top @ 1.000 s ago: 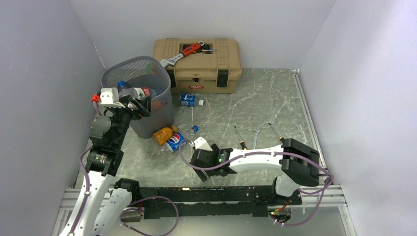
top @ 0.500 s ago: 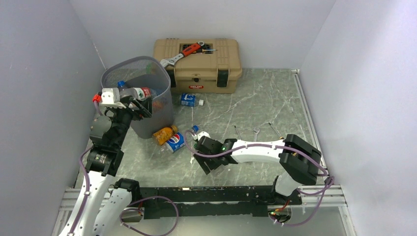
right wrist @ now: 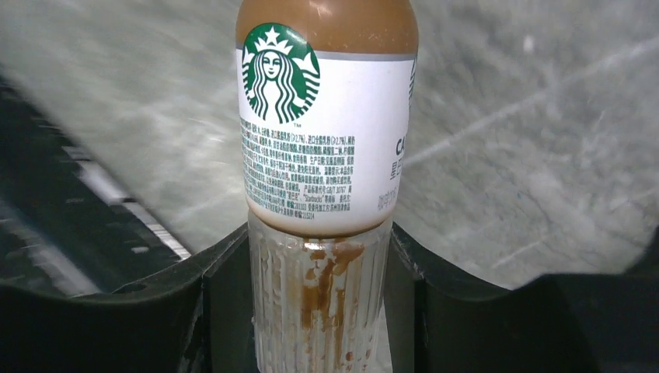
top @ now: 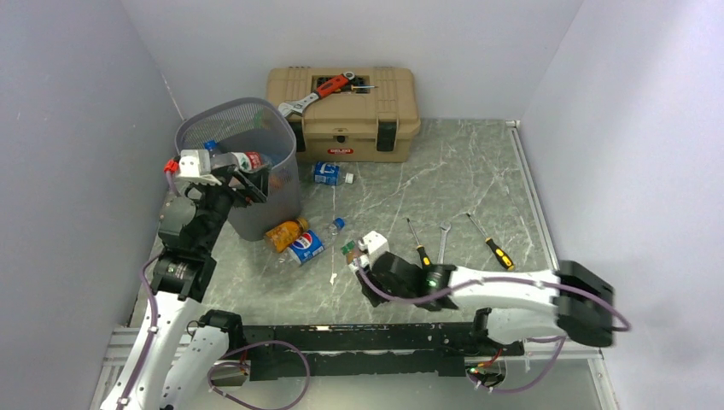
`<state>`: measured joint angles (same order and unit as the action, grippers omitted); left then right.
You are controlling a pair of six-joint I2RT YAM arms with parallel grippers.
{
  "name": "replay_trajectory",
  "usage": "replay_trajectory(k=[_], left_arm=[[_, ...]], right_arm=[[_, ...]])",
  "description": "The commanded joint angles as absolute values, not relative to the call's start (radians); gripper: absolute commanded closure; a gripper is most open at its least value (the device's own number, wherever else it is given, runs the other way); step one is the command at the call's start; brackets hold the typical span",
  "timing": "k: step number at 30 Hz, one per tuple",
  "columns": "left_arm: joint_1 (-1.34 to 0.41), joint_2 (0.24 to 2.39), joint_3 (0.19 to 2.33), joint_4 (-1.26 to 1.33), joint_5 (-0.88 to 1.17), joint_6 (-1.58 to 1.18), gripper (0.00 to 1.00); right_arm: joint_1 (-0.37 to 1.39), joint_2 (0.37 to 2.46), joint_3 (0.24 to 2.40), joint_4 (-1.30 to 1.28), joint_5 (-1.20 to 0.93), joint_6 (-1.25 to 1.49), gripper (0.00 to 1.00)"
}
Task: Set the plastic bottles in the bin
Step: Pick up the plastic bottle at the center of the board.
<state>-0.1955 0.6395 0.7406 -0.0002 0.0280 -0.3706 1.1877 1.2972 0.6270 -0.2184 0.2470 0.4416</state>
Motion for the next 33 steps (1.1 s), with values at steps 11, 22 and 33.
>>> replay_trajectory(k=[11, 22, 33], left_arm=[[-0.209, 0.969, 0.772, 0.484, 0.854, -0.732, 0.01], [-0.293, 0.951, 0.789, 0.468, 0.962, -0.668, 0.01], [-0.327, 0.854, 0.893, 0.158, 0.828, -0.407, 0.01]], right_arm=[[1.293, 0.702, 0.322, 0.507, 0.516, 0.28, 1.0], [1.293, 0.775, 0.306, 0.641, 0.493, 0.284, 1.0], [1.294, 0.727, 0.347, 0.545, 0.507, 0.257, 1.0]])
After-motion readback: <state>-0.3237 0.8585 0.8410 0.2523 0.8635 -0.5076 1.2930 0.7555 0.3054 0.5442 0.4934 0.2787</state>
